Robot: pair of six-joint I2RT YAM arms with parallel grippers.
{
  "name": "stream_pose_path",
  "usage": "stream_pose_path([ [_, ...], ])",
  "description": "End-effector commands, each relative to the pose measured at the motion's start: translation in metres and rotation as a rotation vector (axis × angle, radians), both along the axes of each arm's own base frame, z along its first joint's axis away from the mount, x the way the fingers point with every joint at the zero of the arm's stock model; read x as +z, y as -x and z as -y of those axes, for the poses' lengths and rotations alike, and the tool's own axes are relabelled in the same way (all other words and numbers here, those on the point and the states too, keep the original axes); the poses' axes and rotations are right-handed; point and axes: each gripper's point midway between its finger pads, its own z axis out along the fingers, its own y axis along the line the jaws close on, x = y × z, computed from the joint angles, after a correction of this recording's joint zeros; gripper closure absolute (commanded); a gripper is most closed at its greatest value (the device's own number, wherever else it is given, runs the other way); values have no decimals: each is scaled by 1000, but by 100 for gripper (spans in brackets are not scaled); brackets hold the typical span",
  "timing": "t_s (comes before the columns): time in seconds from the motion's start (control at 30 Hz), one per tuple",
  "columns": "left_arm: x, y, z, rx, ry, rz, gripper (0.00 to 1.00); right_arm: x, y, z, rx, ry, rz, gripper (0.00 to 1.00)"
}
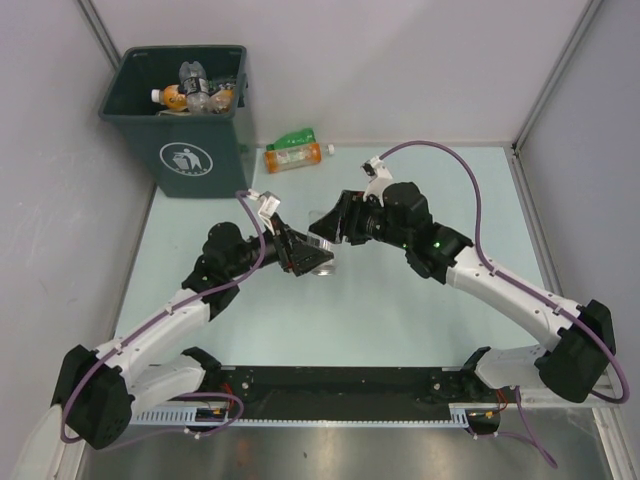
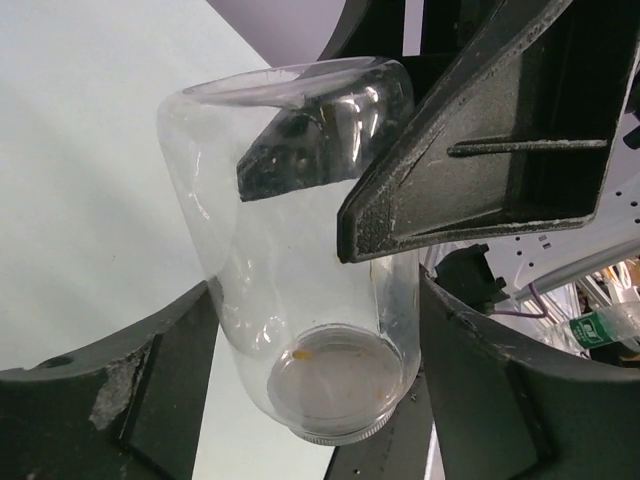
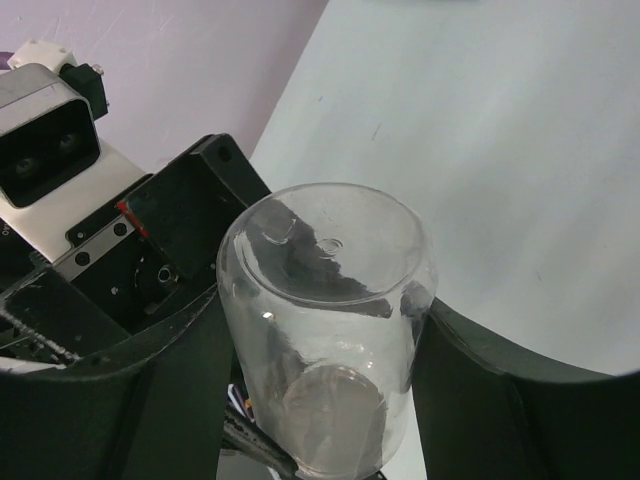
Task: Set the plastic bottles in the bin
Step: Place the plastic bottle in the trash bin.
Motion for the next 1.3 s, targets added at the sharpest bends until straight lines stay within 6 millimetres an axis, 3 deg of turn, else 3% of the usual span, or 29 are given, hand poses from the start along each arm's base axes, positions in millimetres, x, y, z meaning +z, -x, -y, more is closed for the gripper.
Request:
stream_pose_path([
  [0.0,32,1,6,-19,57,90,35,45,20,-17,105,-154,60,98],
  [0.07,33,1,7,-20,58,91,48,45,19,-18,99,-156,62,95],
  [0.1,34,2,6,-17,60,94,57,44,18,-17,93,-154,62,84],
  [0.17,37,3,4,-13,63,102,64,43,15,-14,67,-146,70,56],
  [0.2,39,1,2,10,62,108,67,40,13,-12,52,-137,69,32],
  [0.3,43,-2,-6,68,44,126,67,36,11,-5,13,-123,70,1],
  [0.5,46,-11,-27,201,-34,129,65,46,13,12,-39,-122,86,0],
  [0.53,55,-17,-34,257,-40,143,65,46,13,15,-56,-121,75,0],
  [0.6,47,-23,-44,315,-102,122,64,48,15,22,-75,-118,68,0],
  [0.67,61,-33,-54,393,-118,153,64,50,17,32,-111,-111,64,0],
  [0.7,56,-34,-59,410,-152,135,63,50,18,36,-122,-106,62,0],
  [0.93,108,-65,-87,591,-223,234,61,39,22,65,-216,-62,54,0],
  [1.07,145,-94,-125,767,-242,271,59,36,25,81,-261,-51,58,0],
  [1.2,183,-124,-177,948,-198,284,56,29,30,95,-290,-44,48,0],
  [1.27,204,-136,-191,1006,-153,293,56,24,32,101,-304,-34,41,0],
])
